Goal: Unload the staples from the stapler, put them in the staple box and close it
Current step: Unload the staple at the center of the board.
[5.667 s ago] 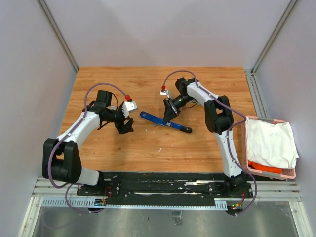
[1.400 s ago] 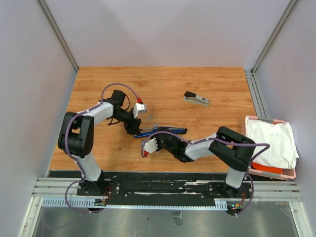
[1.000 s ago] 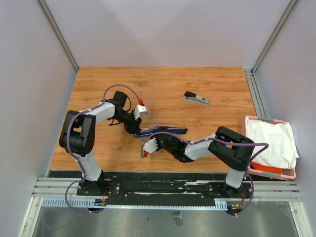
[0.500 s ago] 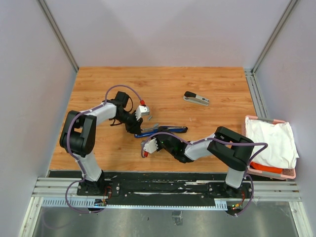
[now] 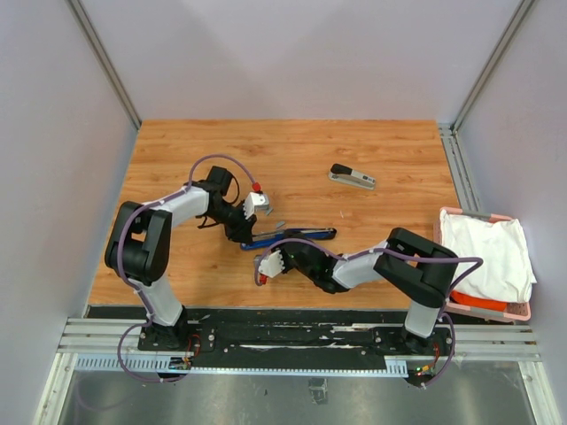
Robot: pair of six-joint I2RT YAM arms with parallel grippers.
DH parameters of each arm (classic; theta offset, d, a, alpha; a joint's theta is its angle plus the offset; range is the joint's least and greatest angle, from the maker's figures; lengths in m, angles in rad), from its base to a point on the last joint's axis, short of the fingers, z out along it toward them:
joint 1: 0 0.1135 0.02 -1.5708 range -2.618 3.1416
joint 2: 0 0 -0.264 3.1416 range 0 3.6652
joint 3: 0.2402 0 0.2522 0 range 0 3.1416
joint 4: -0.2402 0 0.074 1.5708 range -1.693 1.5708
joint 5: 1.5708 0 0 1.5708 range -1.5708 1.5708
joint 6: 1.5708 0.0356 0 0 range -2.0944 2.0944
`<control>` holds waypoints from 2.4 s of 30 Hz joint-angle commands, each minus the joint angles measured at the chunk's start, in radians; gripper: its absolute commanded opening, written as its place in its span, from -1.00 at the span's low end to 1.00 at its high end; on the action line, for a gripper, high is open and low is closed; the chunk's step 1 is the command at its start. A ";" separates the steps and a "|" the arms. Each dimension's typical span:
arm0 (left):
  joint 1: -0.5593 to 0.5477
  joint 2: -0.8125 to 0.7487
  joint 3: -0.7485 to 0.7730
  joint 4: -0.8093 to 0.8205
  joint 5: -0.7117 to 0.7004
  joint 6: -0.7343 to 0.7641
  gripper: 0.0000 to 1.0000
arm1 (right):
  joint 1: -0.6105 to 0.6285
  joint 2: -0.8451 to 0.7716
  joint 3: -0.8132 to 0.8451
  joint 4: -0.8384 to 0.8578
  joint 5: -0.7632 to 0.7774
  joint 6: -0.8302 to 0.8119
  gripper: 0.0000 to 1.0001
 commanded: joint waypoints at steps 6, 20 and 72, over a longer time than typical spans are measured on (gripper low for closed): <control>-0.022 -0.052 -0.031 0.053 -0.112 -0.001 -0.97 | 0.022 -0.073 0.000 -0.050 -0.089 0.035 -0.26; -0.070 -0.094 -0.073 0.104 -0.204 -0.030 -0.99 | 0.022 -0.160 0.067 -0.257 -0.148 0.084 0.38; -0.197 -0.078 0.002 0.044 -0.278 0.045 -0.75 | -0.644 -0.547 0.285 -0.874 -0.643 0.485 0.43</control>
